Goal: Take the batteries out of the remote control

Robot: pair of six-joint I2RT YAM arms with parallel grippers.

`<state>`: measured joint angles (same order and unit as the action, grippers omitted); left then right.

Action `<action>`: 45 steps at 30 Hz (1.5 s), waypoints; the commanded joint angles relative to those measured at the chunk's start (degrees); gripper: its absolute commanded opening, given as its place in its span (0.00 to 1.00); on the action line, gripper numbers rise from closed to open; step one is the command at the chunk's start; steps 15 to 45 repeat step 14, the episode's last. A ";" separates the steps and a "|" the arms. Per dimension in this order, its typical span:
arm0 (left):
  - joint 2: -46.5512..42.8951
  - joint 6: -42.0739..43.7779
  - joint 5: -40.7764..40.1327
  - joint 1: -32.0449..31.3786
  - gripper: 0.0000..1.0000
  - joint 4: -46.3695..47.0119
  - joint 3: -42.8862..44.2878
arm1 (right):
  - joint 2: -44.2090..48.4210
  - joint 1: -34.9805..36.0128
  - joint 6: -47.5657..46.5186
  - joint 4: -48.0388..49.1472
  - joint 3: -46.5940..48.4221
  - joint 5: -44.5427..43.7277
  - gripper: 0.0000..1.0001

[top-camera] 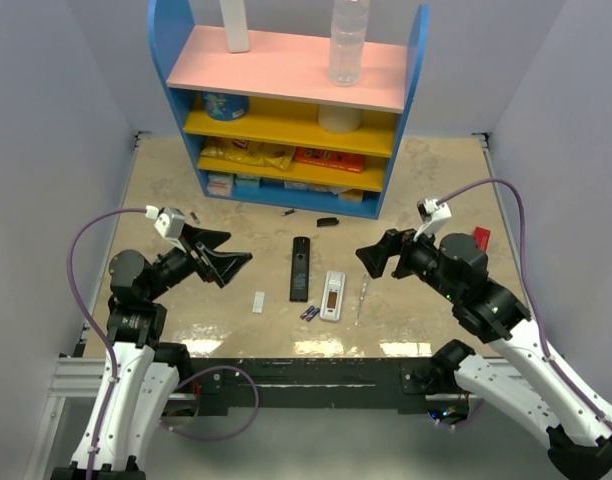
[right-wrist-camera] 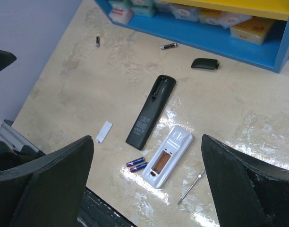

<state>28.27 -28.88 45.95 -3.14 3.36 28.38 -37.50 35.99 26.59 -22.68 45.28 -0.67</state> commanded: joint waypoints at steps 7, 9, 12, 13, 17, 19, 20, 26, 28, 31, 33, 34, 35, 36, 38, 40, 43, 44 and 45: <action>0.38 -0.65 0.28 -0.29 1.00 3.15 -0.70 | 1.90 -0.04 -1.19 4.83 -2.21 0.49 0.99; 0.38 -0.65 0.01 -0.29 1.00 3.15 -0.70 | 1.99 -0.13 -1.54 4.83 -2.21 0.49 0.99; 0.56 -0.82 0.10 -0.29 1.00 3.41 -0.78 | 1.90 -0.13 -2.15 4.31 -1.86 0.49 0.99; 0.56 -0.82 0.19 -0.29 1.00 3.50 -0.78 | 1.90 -0.04 -2.42 4.05 -1.77 0.49 0.99; 0.56 -0.91 0.19 -0.29 1.00 3.50 -0.78 | 1.90 -0.04 -2.59 4.04 -1.68 0.49 0.99; 0.56 -0.91 0.19 -0.29 1.00 3.50 -0.78 | 1.90 -0.04 -2.59 4.04 -1.68 0.49 0.99; 0.56 -0.91 0.19 -0.29 1.00 3.50 -0.78 | 1.90 -0.04 -2.59 4.04 -1.68 0.49 0.99; 0.56 -0.91 0.19 -0.29 1.00 3.50 -0.78 | 1.90 -0.04 -2.59 4.04 -1.68 0.49 0.99; 0.56 -0.91 0.19 -0.29 1.00 3.50 -0.78 | 1.90 -0.04 -2.59 4.04 -1.68 0.49 0.99; 0.56 -0.91 0.19 -0.29 1.00 3.50 -0.78 | 1.90 -0.04 -2.59 4.04 -1.68 0.49 0.99; 0.56 -0.91 0.19 -0.29 1.00 3.50 -0.78 | 1.90 -0.04 -2.59 4.04 -1.68 0.49 0.99; 0.56 -0.91 0.19 -0.29 1.00 3.50 -0.78 | 1.90 -0.04 -2.59 4.04 -1.68 0.49 0.99; 0.56 -0.91 0.19 -0.29 1.00 3.50 -0.78 | 1.90 -0.04 -2.59 4.04 -1.68 0.49 0.99; 0.56 -0.91 0.19 -0.29 1.00 3.50 -0.78 | 1.90 -0.04 -2.59 4.04 -1.68 0.49 0.99; 0.56 -0.91 0.19 -0.29 1.00 3.50 -0.78 | 1.90 -0.04 -2.59 4.04 -1.68 0.49 0.99; 0.56 -0.91 0.19 -0.29 1.00 3.50 -0.78 | 1.90 -0.04 -2.59 4.04 -1.68 0.49 0.99; 0.56 -0.91 0.19 -0.29 1.00 3.50 -0.78 | 1.90 -0.04 -2.59 4.04 -1.68 0.49 0.99; 0.56 -0.91 0.19 -0.29 1.00 3.50 -0.78 | 1.90 -0.04 -2.59 4.04 -1.68 0.49 0.99; 0.56 -0.91 0.19 -0.29 1.00 3.50 -0.78 | 1.90 -0.04 -2.59 4.04 -1.68 0.49 0.99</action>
